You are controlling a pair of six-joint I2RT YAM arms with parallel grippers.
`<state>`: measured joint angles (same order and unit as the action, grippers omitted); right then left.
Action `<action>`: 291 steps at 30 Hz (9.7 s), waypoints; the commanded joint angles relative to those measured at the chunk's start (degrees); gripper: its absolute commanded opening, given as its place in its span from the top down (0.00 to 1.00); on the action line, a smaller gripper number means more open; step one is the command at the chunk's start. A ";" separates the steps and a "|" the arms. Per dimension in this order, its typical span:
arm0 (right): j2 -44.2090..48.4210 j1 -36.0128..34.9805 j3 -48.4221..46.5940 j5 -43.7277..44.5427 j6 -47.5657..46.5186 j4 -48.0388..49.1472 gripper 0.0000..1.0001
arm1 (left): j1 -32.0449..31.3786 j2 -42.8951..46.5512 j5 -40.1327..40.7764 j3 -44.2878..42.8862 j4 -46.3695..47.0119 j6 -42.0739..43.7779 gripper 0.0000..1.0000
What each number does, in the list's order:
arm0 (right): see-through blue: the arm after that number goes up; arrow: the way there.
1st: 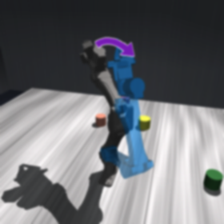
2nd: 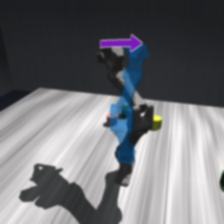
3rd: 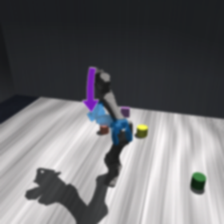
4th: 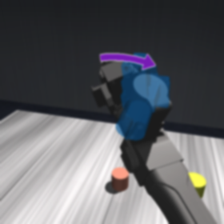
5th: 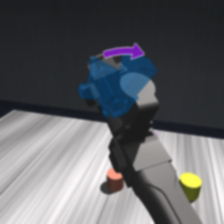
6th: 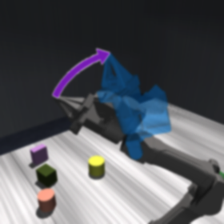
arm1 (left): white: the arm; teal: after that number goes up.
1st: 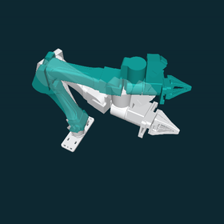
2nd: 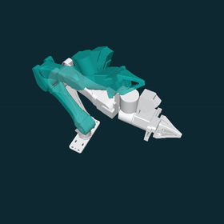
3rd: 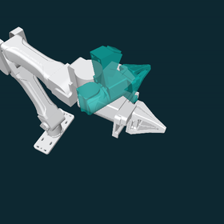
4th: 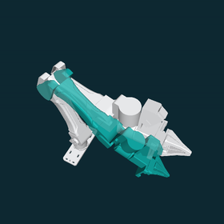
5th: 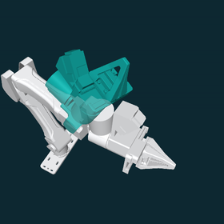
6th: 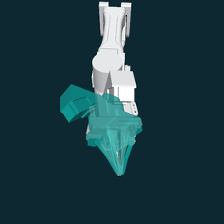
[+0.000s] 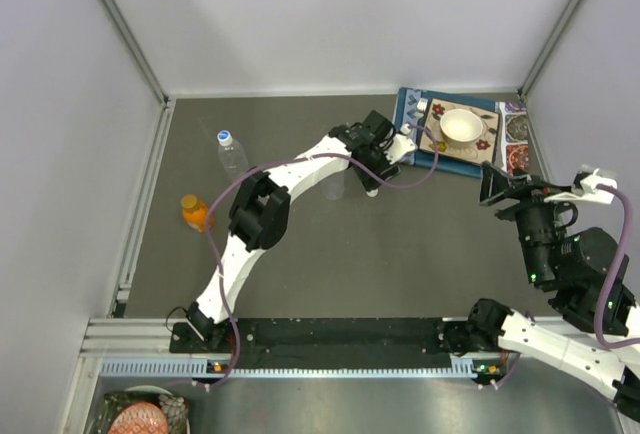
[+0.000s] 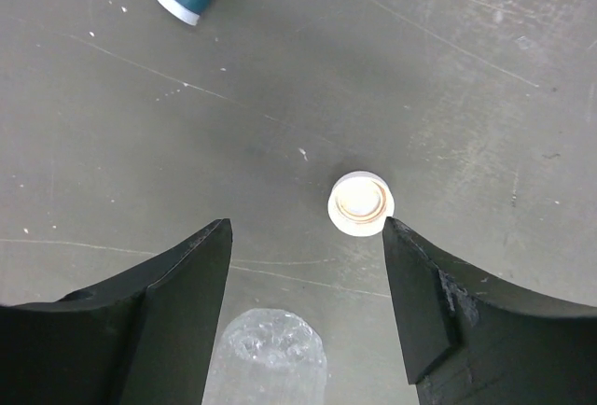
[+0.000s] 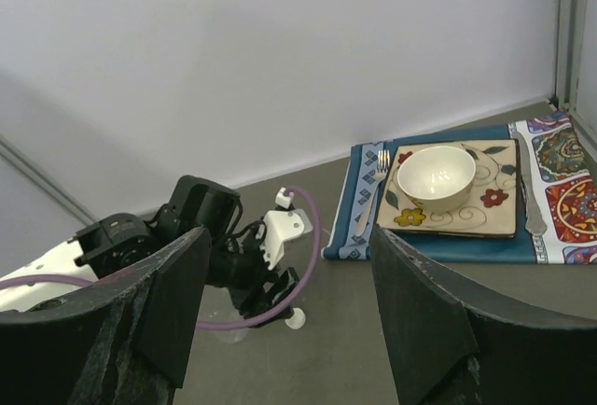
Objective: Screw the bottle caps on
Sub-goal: Pick up the bottle cap from the center of the board, then pick up the plastic bottle at the center of the board.
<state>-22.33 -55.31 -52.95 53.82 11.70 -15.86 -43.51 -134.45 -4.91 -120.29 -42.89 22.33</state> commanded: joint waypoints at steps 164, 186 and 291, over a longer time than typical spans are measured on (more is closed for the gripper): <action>-31.02 -7.80 -15.96 -56.90 -34.82 28.07 0.58 | 12.39 51.13 -60.13 36.79 97.91 -116.55 1.00; -31.11 -7.71 -15.61 -56.98 -33.59 28.95 0.54 | 12.83 51.92 -59.43 37.76 101.08 -119.10 1.00; -16.96 -7.71 -14.37 -45.56 -31.92 18.41 0.78 | 10.56 36.90 -22.02 44.72 38.08 -12.41 0.97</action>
<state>-40.10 -62.50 -66.74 6.98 -20.80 2.17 -27.90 -97.76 -32.95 -72.27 2.85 5.58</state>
